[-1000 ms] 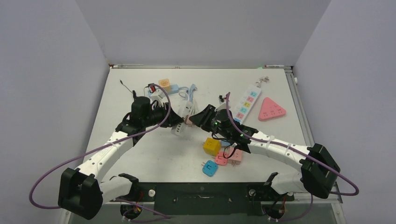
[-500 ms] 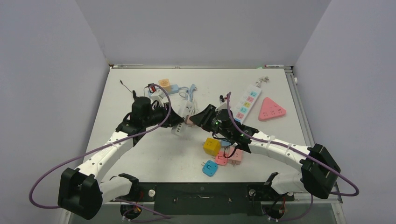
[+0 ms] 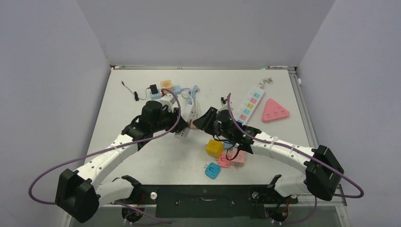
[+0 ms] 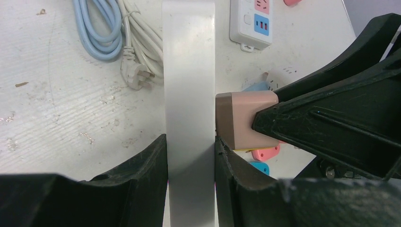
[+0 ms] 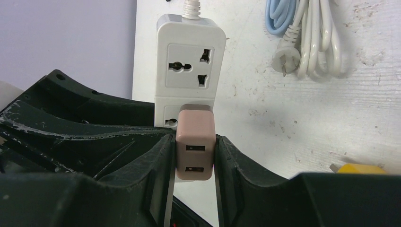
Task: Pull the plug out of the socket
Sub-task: Remove the plug from the socket.
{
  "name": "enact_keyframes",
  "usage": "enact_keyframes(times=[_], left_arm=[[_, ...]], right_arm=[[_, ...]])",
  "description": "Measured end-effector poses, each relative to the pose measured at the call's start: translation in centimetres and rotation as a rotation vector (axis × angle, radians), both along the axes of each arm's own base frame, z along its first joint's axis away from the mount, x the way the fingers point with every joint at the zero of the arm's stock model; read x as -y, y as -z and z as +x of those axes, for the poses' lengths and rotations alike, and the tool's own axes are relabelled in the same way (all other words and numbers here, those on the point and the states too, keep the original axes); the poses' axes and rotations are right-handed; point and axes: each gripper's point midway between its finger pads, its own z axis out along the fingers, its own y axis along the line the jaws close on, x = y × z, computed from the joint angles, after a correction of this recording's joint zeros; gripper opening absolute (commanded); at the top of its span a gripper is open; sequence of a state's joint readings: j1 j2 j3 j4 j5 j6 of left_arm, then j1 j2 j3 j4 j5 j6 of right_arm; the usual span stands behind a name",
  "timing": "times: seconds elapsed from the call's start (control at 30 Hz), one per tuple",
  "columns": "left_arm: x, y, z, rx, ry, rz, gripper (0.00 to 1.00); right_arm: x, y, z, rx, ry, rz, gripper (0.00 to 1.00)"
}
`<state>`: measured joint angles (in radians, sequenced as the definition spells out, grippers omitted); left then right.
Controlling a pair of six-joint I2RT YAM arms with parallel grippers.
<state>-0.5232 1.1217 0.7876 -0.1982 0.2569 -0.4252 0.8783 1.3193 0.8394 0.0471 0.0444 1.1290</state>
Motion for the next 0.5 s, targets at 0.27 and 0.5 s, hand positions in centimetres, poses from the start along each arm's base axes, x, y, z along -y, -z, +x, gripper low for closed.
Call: enact_keyframes(times=[0.27,0.5], left_arm=[[0.03,-0.35,0.10,0.039,-0.008,0.063,0.00],[0.24,-0.07,-0.09,0.050,-0.002,0.108,0.00]], right_arm=[[0.02,-0.28,0.12,0.006,-0.004,-0.019,0.05],[0.16,0.01,0.00,-0.003,-0.004,-0.031,0.05]])
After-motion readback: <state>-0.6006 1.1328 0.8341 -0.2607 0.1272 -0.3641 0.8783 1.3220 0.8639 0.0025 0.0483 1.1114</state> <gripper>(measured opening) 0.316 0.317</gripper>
